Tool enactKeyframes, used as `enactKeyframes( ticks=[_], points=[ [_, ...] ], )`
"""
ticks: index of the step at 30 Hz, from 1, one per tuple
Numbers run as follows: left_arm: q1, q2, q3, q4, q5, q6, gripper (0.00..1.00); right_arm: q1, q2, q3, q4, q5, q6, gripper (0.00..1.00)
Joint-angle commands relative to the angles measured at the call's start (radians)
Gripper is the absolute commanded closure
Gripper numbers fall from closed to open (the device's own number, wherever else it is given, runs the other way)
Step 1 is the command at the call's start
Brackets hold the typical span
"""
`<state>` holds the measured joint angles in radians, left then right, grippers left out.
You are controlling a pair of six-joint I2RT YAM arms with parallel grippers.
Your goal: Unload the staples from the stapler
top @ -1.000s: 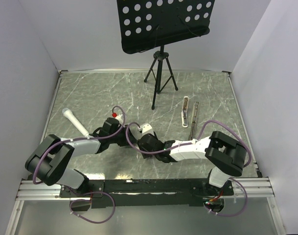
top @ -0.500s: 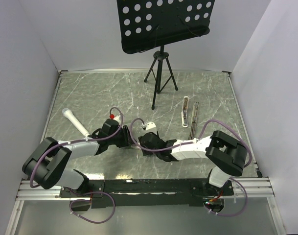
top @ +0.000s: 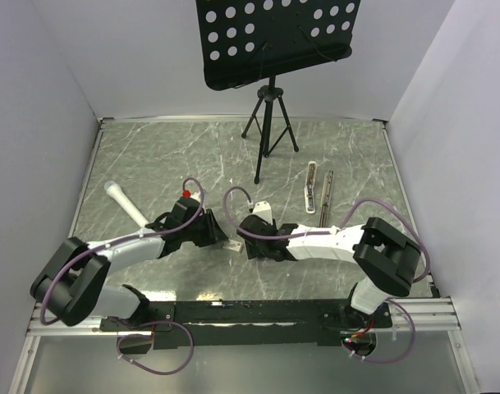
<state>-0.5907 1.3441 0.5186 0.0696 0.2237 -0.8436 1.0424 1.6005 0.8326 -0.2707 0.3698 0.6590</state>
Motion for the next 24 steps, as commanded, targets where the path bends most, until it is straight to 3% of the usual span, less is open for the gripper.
enactKeyframes(
  ticks=[1, 12, 18, 24],
  points=[
    [-0.003, -0.091, 0.024, -0.066, -0.086, -0.026, 0.68, -0.013, -0.094, 0.092, -0.122, -0.028, 0.115, 0.39],
    [-0.003, -0.032, -0.025, -0.010, -0.093, -0.023, 0.72, -0.018, -0.146, 0.112, -0.133, -0.042, 0.159, 0.37],
    [-0.003, -0.037, -0.009, -0.067, -0.222, -0.011, 0.75, -0.018, -0.188, 0.063, -0.090, -0.035, 0.149, 0.37],
    [-0.004, 0.039, -0.037, 0.010, -0.117, -0.021, 0.78, -0.016, -0.183, 0.068, -0.099, -0.034, 0.131, 0.36]
  ],
)
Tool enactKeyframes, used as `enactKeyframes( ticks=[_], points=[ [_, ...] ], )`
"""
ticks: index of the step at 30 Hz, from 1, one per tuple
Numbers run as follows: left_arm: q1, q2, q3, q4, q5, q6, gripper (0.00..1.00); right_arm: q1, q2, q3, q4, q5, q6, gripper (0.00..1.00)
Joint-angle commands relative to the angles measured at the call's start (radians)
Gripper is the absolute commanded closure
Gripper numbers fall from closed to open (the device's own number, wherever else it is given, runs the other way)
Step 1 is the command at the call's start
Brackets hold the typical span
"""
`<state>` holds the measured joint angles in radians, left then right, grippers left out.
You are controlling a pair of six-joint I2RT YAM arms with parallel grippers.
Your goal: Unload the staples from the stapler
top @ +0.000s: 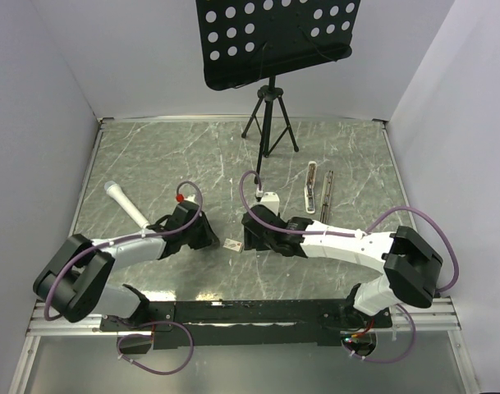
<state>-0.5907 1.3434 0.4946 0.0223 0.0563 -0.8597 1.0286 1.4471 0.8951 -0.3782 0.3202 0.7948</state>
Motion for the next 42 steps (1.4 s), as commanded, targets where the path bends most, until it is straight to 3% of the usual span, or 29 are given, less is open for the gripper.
enactKeyframes(
  ticks=[1, 13, 16, 21, 25, 27, 30, 32, 37, 42],
  points=[
    [-0.004, 0.045, -0.014, 0.074, 0.059, -0.009, 0.78, -0.002, -0.031, 0.007, 0.007, 0.019, -0.005, 0.36],
    [-0.089, -0.036, -0.137, 0.238, 0.169, -0.160, 0.77, -0.002, -0.053, -0.018, 0.030, 0.023, -0.025, 0.31],
    [-0.098, -0.119, -0.125, 0.164, 0.125, -0.168, 0.76, -0.001, -0.045, -0.019, 0.042, 0.014, -0.028, 0.29],
    [-0.097, -0.340, -0.042, -0.122, -0.039, -0.147, 0.72, 0.001, 0.031, 0.036, 0.039, -0.026, -0.106, 0.23],
    [-0.098, -0.663, 0.037, -0.312, -0.208, -0.127, 0.61, 0.002, 0.075, 0.088, 0.015, -0.044, -0.146, 0.21],
    [-0.097, -0.746, 0.064, -0.364, -0.228, -0.087, 0.53, 0.008, 0.081, 0.093, 0.031, -0.055, -0.154, 0.16],
    [-0.097, -0.845, 0.139, -0.430, -0.269, -0.003, 0.22, 0.016, 0.119, 0.123, 0.018, -0.070, -0.172, 0.06],
    [-0.097, -0.868, 0.199, -0.459, -0.289, 0.077, 0.01, 0.024, 0.147, 0.151, 0.006, -0.069, -0.178, 0.05],
    [-0.097, -0.868, 0.304, -0.550, -0.331, 0.218, 0.00, 0.050, 0.205, 0.188, 0.006, -0.075, -0.181, 0.04],
    [-0.097, -0.911, 0.273, -0.604, -0.427, 0.266, 0.01, 0.067, 0.283, 0.248, -0.053, -0.040, -0.172, 0.03]
  ],
)
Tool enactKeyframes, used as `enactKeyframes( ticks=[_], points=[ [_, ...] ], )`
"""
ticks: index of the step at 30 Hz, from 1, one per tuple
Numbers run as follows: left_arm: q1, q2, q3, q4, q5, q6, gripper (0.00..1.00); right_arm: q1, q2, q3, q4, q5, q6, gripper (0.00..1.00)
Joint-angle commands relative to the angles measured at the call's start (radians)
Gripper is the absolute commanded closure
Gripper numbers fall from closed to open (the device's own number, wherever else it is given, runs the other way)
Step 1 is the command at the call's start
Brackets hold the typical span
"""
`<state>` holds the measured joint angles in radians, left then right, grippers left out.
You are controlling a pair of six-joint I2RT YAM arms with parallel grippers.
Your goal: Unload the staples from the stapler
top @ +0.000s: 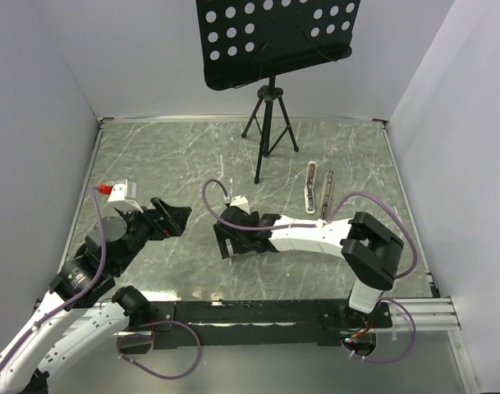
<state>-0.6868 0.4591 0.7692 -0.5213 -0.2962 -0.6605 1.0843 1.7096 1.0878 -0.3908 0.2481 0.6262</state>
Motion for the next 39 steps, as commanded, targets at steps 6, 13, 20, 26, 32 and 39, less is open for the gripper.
enactKeyframes(
  ticks=[6, 13, 20, 26, 32, 39],
  points=[
    [-0.002, -0.118, -0.054, -0.037, -0.104, 0.055, 0.03, 0.025, 0.128, 0.148, -0.125, 0.080, 0.018, 0.03],
    [-0.002, -0.137, -0.061, -0.043, -0.118, 0.048, 0.03, 0.031, 0.169, 0.155, -0.137, 0.109, 0.023, 0.05],
    [-0.002, -0.131, -0.057, -0.051, -0.127, 0.041, 0.03, 0.035, 0.160, 0.136, -0.109, 0.096, 0.023, 0.11],
    [-0.002, -0.128, -0.054, -0.055, -0.135, 0.036, 0.03, 0.037, 0.166, 0.141, -0.114, 0.095, 0.023, 0.23],
    [0.000, -0.123, -0.054, -0.060, -0.138, 0.027, 0.03, 0.039, 0.153, 0.135, -0.111, 0.100, 0.024, 0.41],
    [0.000, -0.120, -0.056, -0.059, -0.133, 0.030, 0.03, 0.039, 0.142, 0.124, -0.100, 0.099, 0.029, 0.52]
  ],
)
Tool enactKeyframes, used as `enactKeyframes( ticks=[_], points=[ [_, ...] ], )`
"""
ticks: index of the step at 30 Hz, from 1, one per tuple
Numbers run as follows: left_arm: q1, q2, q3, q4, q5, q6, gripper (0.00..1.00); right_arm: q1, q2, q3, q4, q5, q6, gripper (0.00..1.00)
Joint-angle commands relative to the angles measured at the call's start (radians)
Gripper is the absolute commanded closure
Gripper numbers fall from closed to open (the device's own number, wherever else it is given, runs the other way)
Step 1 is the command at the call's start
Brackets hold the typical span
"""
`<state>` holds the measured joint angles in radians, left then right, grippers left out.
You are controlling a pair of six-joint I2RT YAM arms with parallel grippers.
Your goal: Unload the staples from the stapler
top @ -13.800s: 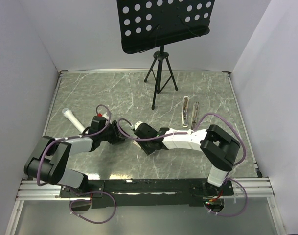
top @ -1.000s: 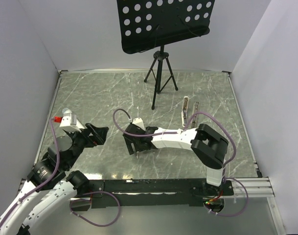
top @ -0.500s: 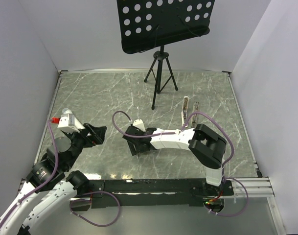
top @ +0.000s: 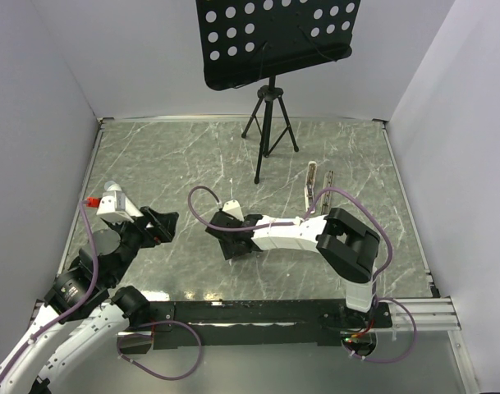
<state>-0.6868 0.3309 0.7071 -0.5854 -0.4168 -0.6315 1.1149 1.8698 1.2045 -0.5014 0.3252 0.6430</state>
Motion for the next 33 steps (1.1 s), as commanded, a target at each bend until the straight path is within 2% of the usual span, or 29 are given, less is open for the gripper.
enactKeyframes(
  ticks=[1, 2, 3, 5, 6, 9, 17, 23, 29, 33],
  points=[
    [-0.002, 0.010, 0.005, 0.007, -0.010, 0.003, 0.03, 0.008, -0.018, 0.007, 0.011, 0.021, 0.014, 0.50],
    [-0.002, 0.008, 0.003, 0.009, -0.008, 0.004, 0.03, 0.008, -0.021, 0.007, 0.012, 0.020, 0.014, 0.46],
    [-0.002, 0.008, 0.003, 0.012, -0.005, 0.007, 0.03, 0.008, -0.029, 0.009, 0.009, 0.020, 0.011, 0.37],
    [0.000, 0.007, 0.002, 0.015, 0.009, 0.016, 0.03, 0.008, -0.047, 0.009, 0.008, 0.003, -0.014, 0.27],
    [-0.002, 0.004, 0.000, 0.022, 0.012, 0.021, 0.03, 0.010, -0.081, 0.007, 0.011, -0.001, -0.025, 0.16],
    [0.000, -0.006, -0.003, 0.038, 0.045, 0.049, 0.03, 0.005, -0.190, -0.026, 0.018, 0.011, -0.063, 0.00],
    [0.000, -0.033, 0.012, 0.116, 0.180, 0.124, 0.03, -0.012, -0.523, -0.078, -0.048, 0.110, -0.108, 0.00],
    [0.000, -0.035, 0.057, 0.185, 0.268, 0.145, 0.03, -0.012, -0.825, -0.123, -0.020, 0.137, -0.166, 0.00],
    [-0.002, -0.015, 0.061, 0.225, 0.326, 0.141, 0.03, -0.013, -0.923, -0.141, -0.069, 0.123, -0.135, 0.00],
    [0.000, 0.002, 0.066, 0.231, 0.343, 0.131, 0.03, -0.013, -0.960, -0.221, -0.031, 0.133, -0.128, 0.00]
  ],
)
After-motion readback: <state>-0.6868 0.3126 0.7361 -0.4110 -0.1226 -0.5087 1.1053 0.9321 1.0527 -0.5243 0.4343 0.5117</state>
